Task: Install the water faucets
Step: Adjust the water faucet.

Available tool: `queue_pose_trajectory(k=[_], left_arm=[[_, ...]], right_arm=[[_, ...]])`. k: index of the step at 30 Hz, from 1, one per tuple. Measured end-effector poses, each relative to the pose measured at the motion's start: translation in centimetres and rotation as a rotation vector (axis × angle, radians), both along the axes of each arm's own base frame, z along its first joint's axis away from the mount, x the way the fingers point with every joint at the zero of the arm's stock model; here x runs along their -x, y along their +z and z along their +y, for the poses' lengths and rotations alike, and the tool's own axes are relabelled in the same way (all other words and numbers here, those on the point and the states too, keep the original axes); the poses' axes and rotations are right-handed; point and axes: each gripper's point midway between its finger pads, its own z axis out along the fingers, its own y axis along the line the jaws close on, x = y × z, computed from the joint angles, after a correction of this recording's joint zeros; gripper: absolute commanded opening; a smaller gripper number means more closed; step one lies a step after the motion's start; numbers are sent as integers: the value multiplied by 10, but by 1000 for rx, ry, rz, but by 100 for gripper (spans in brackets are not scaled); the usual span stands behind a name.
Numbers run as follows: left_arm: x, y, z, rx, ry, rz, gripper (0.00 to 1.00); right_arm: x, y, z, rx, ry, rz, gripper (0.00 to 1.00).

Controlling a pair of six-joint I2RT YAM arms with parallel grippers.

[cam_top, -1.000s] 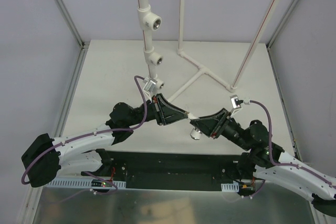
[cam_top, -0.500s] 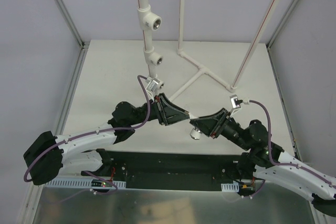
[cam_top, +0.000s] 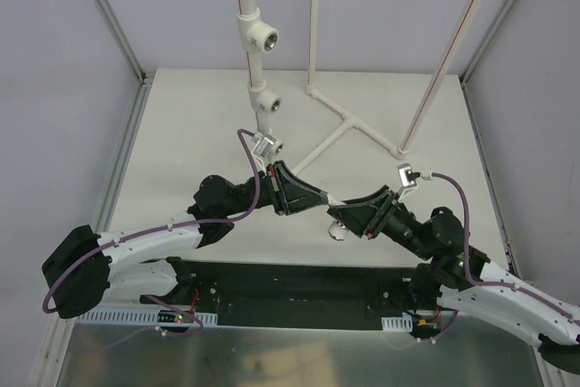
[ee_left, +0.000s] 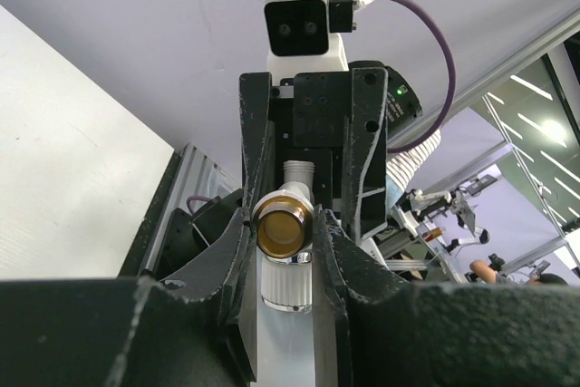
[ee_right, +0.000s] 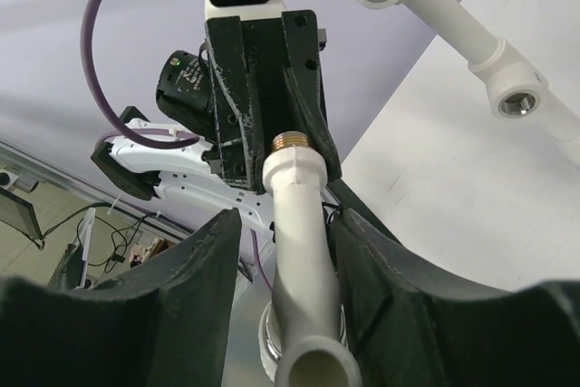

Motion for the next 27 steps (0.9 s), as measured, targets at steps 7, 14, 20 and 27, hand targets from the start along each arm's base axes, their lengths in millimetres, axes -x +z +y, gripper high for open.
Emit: queue_pose_trajectory(k=[7,14,20,27], left_arm=[[0,1,0,4,2,-2,0],[-6,3,2,21,44,-5,0],[-9,3,10,31,92,-19,0],[-10,1,8,29,89,-17,0]], right_arm=[[1,10,0,-42,5,-1,56],[0,9,3,-58,8,12,57],[-2,3,7,-50,9,25,57],[-4,3,11,-49,11,28,56]])
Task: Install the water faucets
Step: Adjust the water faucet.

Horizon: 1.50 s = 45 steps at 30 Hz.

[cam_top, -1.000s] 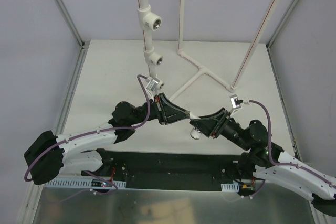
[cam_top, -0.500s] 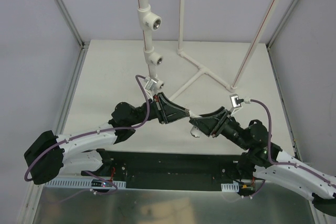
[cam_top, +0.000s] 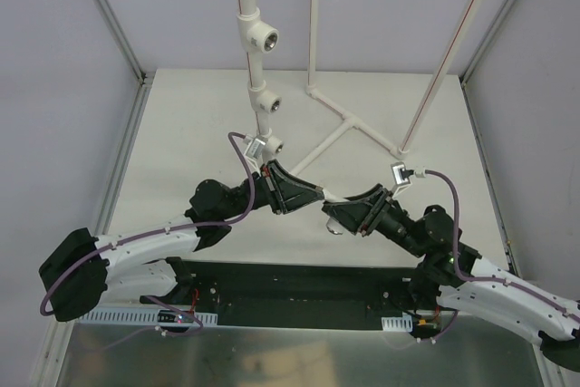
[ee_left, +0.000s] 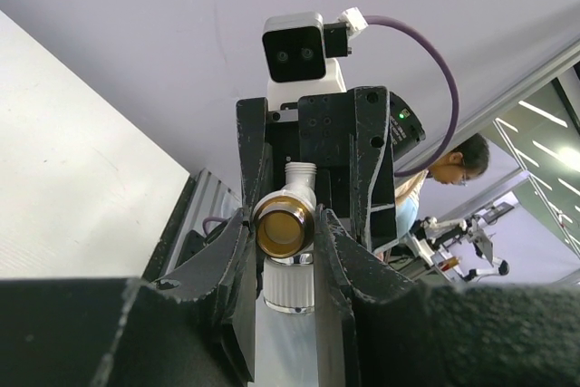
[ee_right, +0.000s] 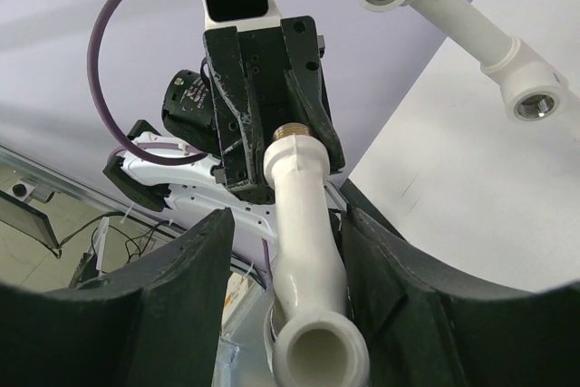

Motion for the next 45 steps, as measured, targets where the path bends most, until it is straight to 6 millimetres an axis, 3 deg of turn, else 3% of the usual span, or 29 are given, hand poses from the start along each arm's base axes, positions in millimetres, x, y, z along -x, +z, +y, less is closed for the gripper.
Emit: queue_pose_trajectory(k=[26,31,34,45], left_arm=[[2,5,-11,27,-26,-12,0],[6,9,-12,42,-33,-19,0],[8,11,-12,51,-38,-23,0],[7,10,-11,55,-32,-22,3]], right_arm=[[-4,4,-3,-10,-28,-20,49],[-4,6,-5,-10,-31,-39,29],[-3,8,-6,-13,-29,-44,1],[-3,8,-5,1,-28,-40,0]])
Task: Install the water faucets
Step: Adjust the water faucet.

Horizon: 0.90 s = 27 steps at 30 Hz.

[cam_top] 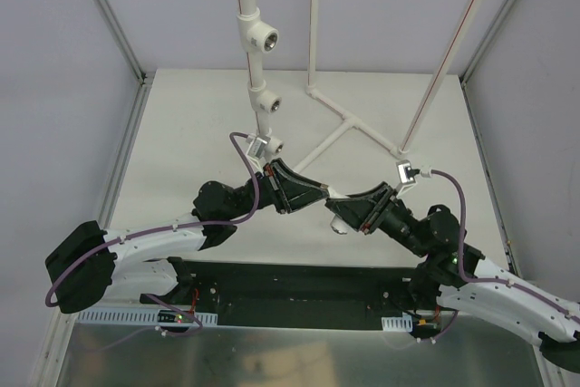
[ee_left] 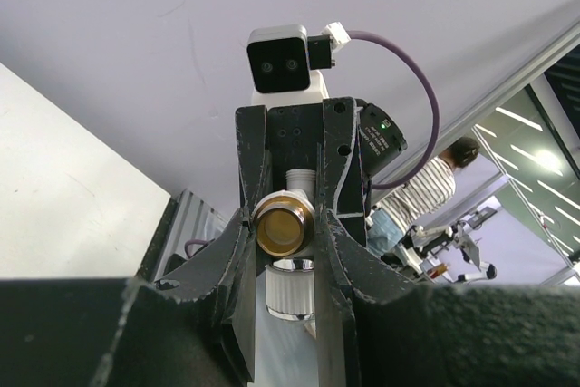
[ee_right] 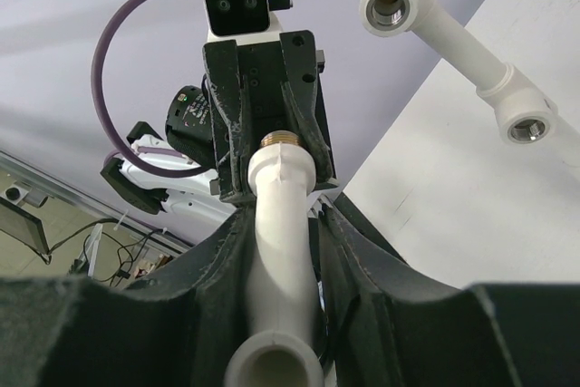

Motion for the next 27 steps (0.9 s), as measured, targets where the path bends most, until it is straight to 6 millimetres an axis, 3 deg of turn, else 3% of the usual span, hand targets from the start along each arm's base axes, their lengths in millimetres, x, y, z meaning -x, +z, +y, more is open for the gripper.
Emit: queue_pose_trajectory(k=[1,2,4,5,6,19,22,25,27], left_arm=[[0,0,0,2,1,-1,3],[-1,1,0,3,4,0,2],[-1,1,0,4,7,0,1],[-1,1,0,4,7,0,1],[-1,2,1,5,8,-1,1],[1,5,2,13,12,-6,5],[0,7,3,21,14,-10,13],[0,11,4,34,19,-16,31],[1,13,5,41,20,-21,37]], right_arm=[[0,1,0,0,0,-1,2],[0,1,0,-1,0,-2,16],[0,2,0,-3,-1,-8,23],[0,2,0,-4,1,-11,15],[1,2,1,-6,5,-17,0],[3,7,4,22,29,-20,0],[3,9,6,21,37,-24,0],[4,14,7,23,47,-32,0],[5,17,8,22,53,-37,0]])
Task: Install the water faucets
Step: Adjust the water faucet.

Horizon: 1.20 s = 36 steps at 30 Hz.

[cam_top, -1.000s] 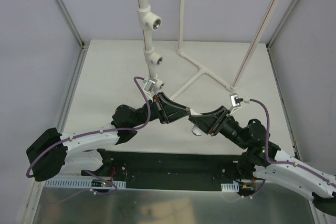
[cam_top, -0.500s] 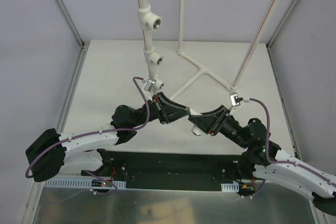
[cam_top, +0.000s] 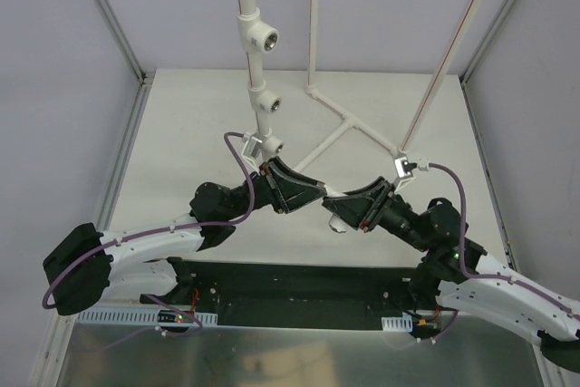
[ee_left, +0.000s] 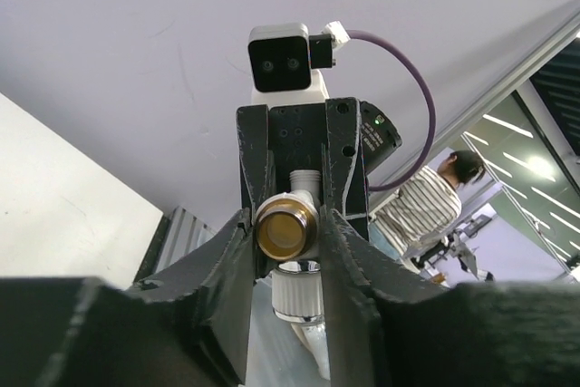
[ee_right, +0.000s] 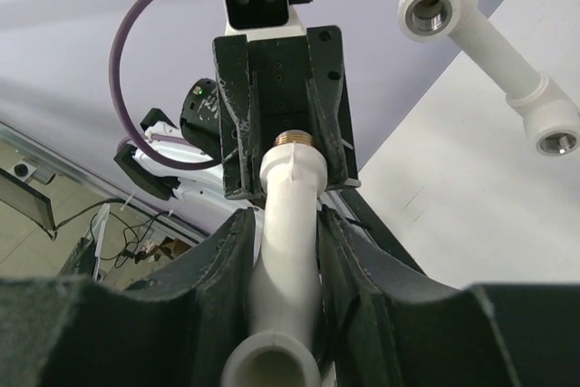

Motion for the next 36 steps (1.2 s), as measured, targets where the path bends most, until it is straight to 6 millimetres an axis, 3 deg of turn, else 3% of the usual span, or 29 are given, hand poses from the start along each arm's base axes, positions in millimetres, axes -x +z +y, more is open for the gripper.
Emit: queue_pose_trajectory(k=[7,15,21,24,29,36], left_arm=[[8,-18,-8,-72,-37,32,48],[6,-24,-9,-92,-33,47,51],[6,-25,-9,-98,-35,46,22],[7,-25,-9,-98,-35,43,13],[7,-26,-9,-102,-34,40,7],[11,-22,-3,-91,-36,24,6]], right_arm=[[12,-21,6,76,65,35,0],[-1,-17,-19,15,-69,29,0],[-11,-13,-33,-25,-152,29,0],[-12,-13,-33,-25,-157,31,0],[-2,-21,-22,12,-83,30,0],[9,-10,-12,21,6,2,0]])
